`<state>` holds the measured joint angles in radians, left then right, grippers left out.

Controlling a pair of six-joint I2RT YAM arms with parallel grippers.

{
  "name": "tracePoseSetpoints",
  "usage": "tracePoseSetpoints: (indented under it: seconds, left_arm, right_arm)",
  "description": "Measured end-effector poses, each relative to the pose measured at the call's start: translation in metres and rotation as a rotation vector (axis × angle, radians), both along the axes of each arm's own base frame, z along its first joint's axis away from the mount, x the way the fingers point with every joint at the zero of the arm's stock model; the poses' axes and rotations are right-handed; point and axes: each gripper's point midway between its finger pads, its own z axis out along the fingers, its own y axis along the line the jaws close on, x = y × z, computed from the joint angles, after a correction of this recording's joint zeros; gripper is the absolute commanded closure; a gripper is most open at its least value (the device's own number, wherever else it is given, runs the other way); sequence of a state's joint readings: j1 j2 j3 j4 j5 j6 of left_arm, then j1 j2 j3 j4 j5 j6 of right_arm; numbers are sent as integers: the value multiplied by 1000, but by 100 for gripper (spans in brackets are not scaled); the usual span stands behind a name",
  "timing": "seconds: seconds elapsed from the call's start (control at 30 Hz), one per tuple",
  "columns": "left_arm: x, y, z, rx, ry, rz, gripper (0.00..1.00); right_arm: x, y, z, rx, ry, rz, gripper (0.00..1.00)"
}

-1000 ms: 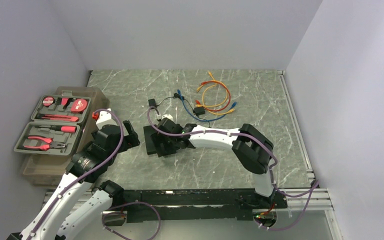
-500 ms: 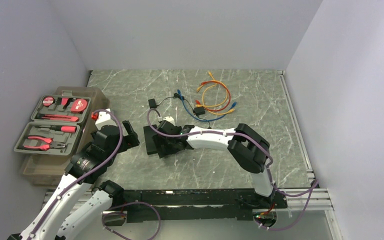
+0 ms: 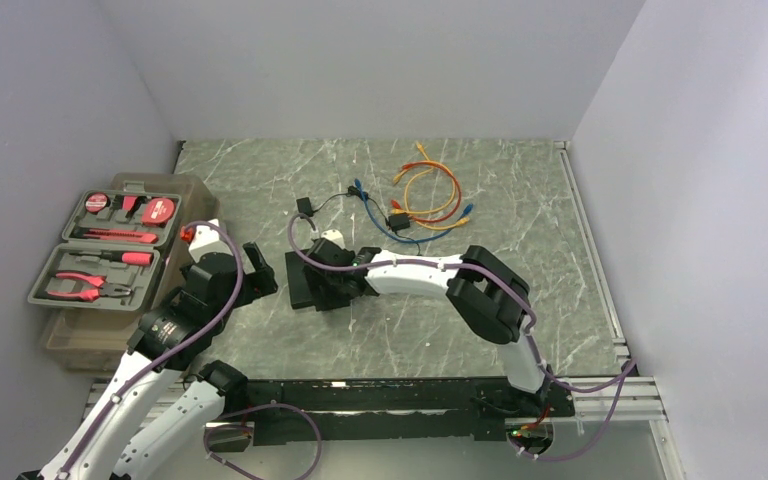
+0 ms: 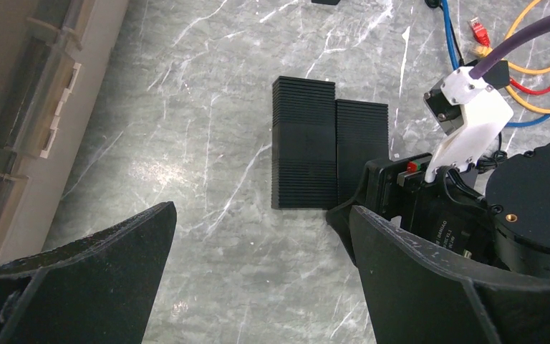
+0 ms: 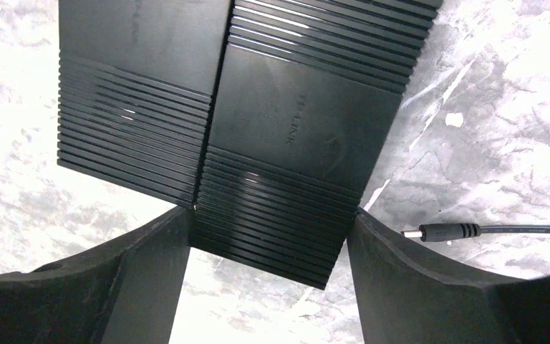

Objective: Insert the plug into the switch port
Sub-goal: Move the switch port to the center of the board.

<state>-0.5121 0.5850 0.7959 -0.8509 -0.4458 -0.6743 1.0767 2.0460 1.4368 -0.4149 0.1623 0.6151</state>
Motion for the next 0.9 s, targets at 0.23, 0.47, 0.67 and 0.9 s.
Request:
tracePoseSetpoints:
  seconds: [0.23,0.47,0.67,0.9]
  left_arm:
    - [0,1,0,3,-2,3,1]
    - [0,3,0,13,-4,8,1]
    - [0,5,2,16,-11,15,1]
    - [-1,6,2,16,-11,15,1]
  right_arm:
    - [7,10,2,2,-6,-11,70]
    - [19,33,3,13,-12,-9,89]
    - [27,46,5,29,-24,-11,91]
    - [19,30,3,42,-26,-31,95]
